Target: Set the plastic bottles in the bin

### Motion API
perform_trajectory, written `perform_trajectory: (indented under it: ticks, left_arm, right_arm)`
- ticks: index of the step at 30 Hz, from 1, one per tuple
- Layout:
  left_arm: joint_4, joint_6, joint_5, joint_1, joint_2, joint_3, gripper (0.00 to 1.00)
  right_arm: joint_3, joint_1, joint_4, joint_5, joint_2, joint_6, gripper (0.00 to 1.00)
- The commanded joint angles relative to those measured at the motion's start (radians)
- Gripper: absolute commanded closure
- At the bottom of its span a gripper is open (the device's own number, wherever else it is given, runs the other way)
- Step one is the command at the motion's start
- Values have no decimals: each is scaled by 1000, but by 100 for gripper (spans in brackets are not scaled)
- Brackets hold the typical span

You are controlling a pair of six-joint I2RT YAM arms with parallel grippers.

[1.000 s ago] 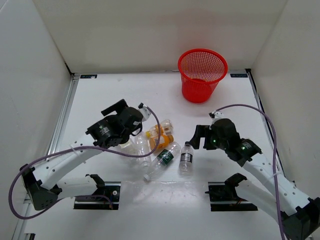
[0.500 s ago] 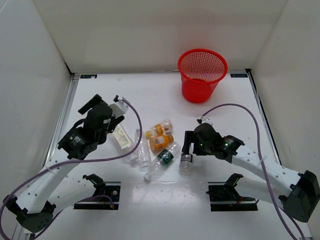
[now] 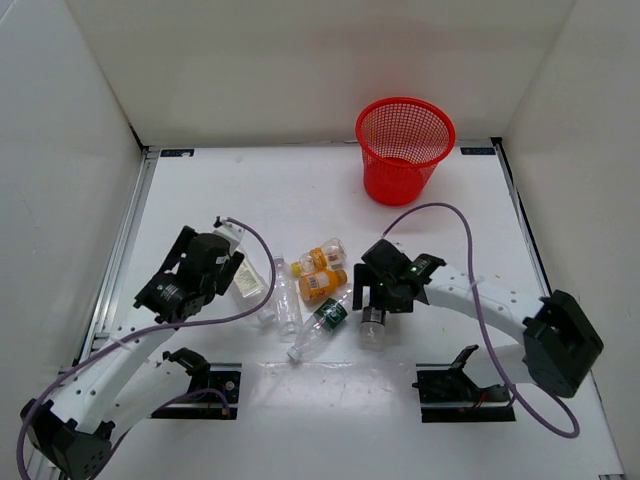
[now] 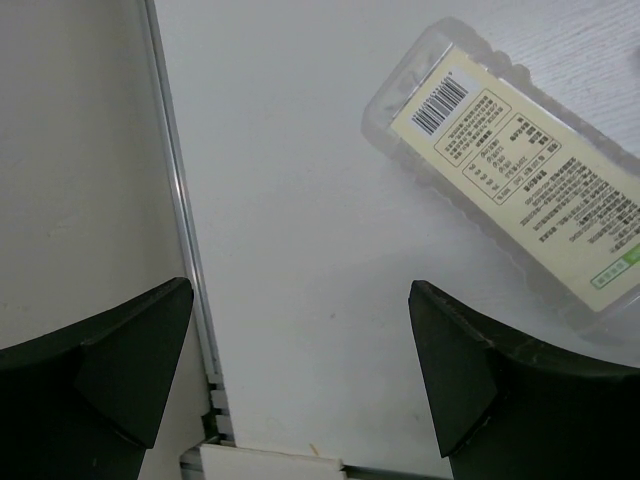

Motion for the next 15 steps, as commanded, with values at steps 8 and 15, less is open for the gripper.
perform_trajectory:
  ticks: [8, 15]
  left_arm:
    - [23, -191, -66, 84, -38, -23, 0]
    - [23, -179, -2, 93, -29, -31, 0]
  right_arm:
    - [-44, -53, 12, -39, 54, 5, 28]
    - [-32, -73, 30, -104, 101, -70, 44]
